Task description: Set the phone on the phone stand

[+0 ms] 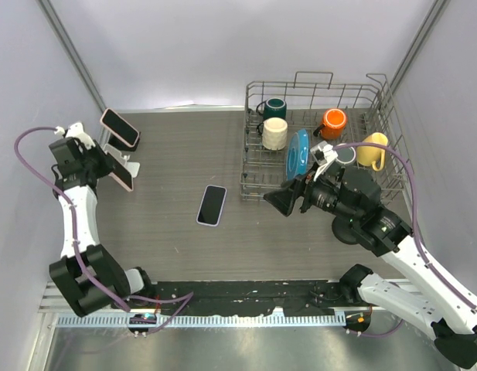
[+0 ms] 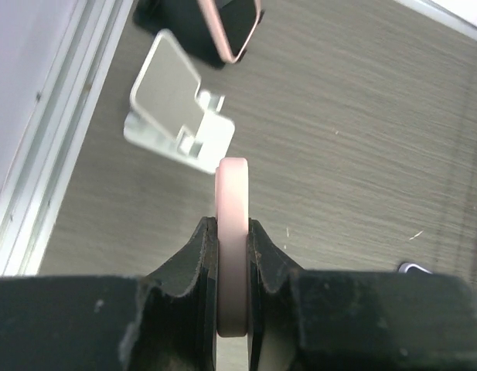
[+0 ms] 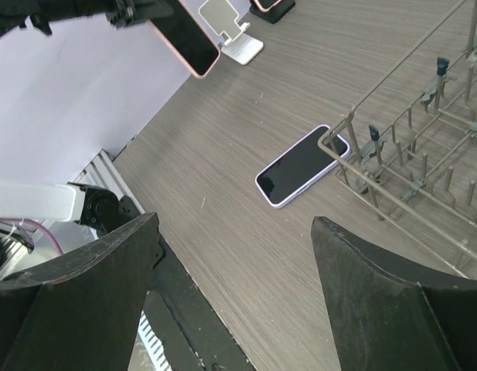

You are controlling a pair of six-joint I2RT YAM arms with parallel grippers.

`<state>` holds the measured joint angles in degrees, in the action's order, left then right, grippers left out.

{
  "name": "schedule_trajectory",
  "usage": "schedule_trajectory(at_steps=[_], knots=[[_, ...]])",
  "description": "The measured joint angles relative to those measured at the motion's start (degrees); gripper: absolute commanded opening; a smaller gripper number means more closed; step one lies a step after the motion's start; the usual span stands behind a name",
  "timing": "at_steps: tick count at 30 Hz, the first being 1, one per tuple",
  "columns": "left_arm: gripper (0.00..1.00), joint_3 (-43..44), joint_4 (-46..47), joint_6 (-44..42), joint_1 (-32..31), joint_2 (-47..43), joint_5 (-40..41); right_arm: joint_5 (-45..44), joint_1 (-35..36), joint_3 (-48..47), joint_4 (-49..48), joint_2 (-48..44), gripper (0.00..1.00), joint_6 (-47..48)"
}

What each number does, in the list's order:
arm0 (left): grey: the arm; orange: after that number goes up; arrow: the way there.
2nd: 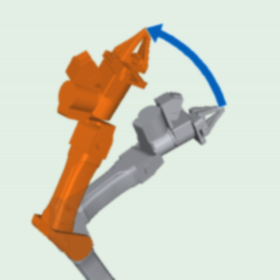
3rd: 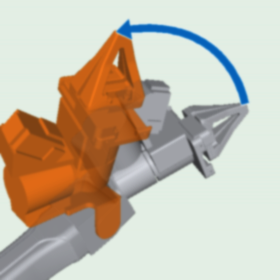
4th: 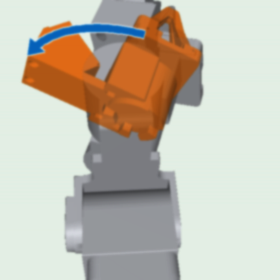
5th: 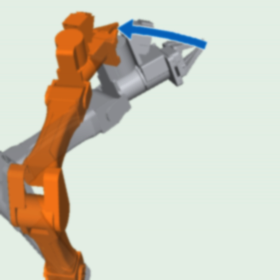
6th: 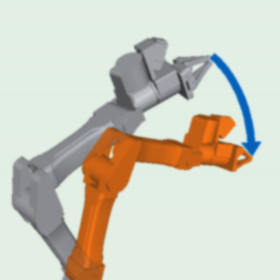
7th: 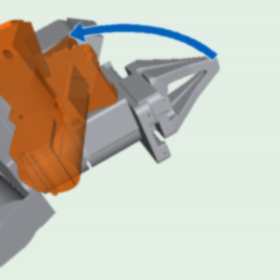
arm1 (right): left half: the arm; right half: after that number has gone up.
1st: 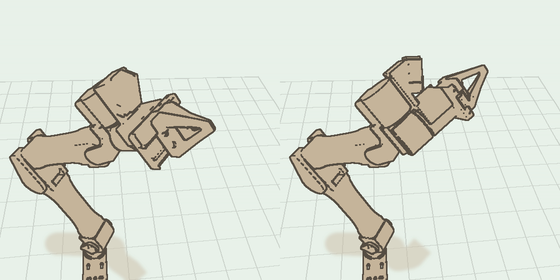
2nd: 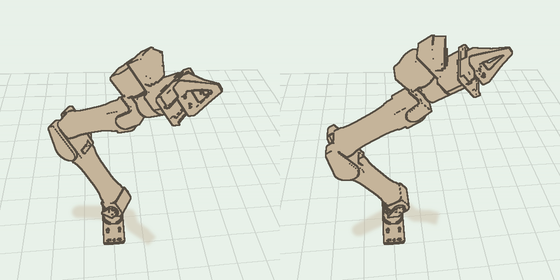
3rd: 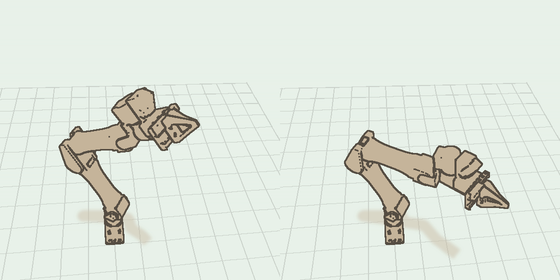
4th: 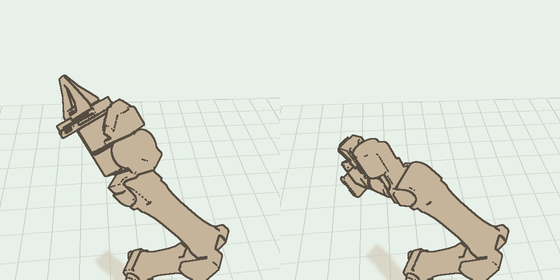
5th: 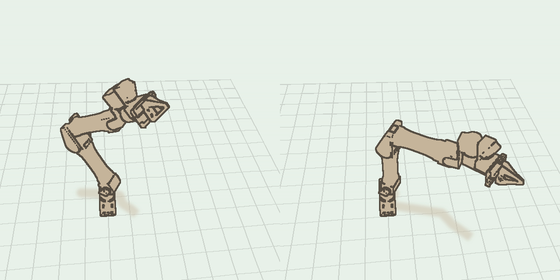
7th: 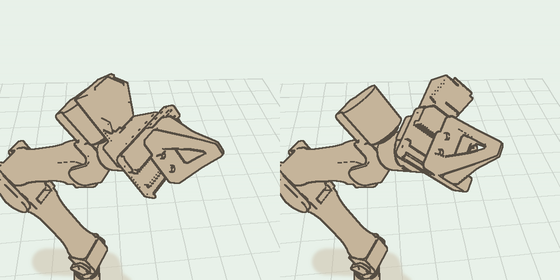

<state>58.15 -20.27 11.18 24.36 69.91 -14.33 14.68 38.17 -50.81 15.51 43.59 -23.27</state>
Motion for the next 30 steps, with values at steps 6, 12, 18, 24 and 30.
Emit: schedule_trajectory(at_steps=[6, 12, 18, 24, 30], knots=[[0.0, 10.03, 3.78, -7.21, 1.38, 9.99, -9.97, 2.86, 0.0, 1.77, 0.26, -0.13, 0.85, 0.0], [0.0, 13.29, 7.17, -11.56, 4.87, 14.1, -17.73, 4.42, 0.96, 1.86, 2.14, -0.96, 0.85, 1.03], [0.0, 18.62, 7.56, -13.9, 7.37, 20.74, -22.1, 4.22, 3.65, 1.88, 3.61, -3.65, 0.85, 3.06], [0.0, 19.71, 6.86, -16.37, 7.37, 23.82, -25.14, 2.89, 5.55, 1.97, 3.74, -4.72, 0.85, 4.87], [0.0, 20.59, 5.99, -17.55, 7.39, 27.06, -26.93, 1.53, 6.34, 1.99, 4.31, -4.59, 0.85, 5.86]])
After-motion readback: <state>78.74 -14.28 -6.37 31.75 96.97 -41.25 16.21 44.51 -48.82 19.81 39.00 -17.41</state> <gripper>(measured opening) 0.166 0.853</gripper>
